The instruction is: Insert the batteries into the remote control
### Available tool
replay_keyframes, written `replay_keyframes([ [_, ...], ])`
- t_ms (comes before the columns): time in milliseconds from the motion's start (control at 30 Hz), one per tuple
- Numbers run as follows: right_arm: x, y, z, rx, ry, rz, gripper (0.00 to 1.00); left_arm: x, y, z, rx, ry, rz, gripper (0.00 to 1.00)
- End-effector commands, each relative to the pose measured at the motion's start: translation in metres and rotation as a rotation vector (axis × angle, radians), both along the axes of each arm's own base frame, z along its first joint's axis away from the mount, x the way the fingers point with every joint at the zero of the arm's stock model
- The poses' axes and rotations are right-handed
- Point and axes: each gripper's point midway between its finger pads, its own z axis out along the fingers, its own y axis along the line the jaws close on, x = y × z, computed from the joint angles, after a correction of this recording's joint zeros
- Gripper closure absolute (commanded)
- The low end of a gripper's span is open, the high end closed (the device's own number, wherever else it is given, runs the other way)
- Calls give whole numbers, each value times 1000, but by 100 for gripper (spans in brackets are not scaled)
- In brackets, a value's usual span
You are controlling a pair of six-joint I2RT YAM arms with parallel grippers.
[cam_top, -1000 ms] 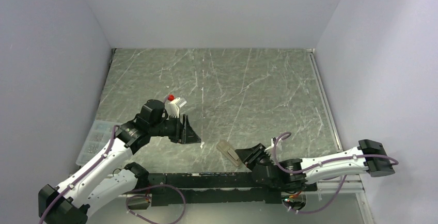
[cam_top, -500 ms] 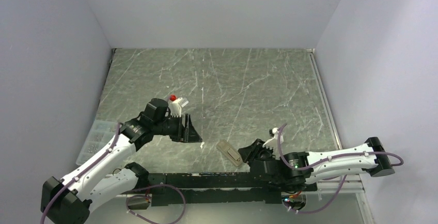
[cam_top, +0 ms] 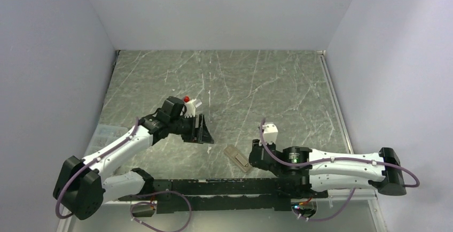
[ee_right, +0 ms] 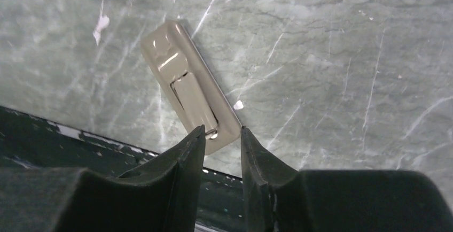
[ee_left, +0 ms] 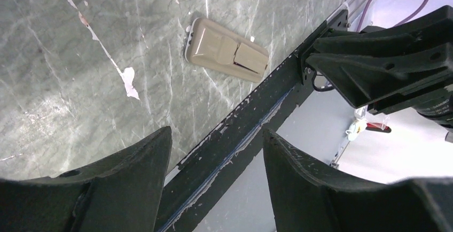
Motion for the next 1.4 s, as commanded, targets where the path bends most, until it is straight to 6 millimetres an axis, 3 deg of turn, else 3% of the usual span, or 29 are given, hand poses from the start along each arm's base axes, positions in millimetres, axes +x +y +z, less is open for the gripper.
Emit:
replay_keyframes([
  [0, -3, 26, 13, -61, 7, 258, 65, 21, -12, 20, -50, -63, 16, 32],
  [367, -4, 44, 2, -117, 54, 498, 54, 24, -9, 15, -21, -36, 61, 32],
  [733, -8, 47, -10, -164, 93, 554, 46, 24, -4, 13, -6, -28, 97, 31],
  [1367, -1, 49, -32, -270, 122, 555, 53, 25, -2, 10, 8, -23, 112, 31],
])
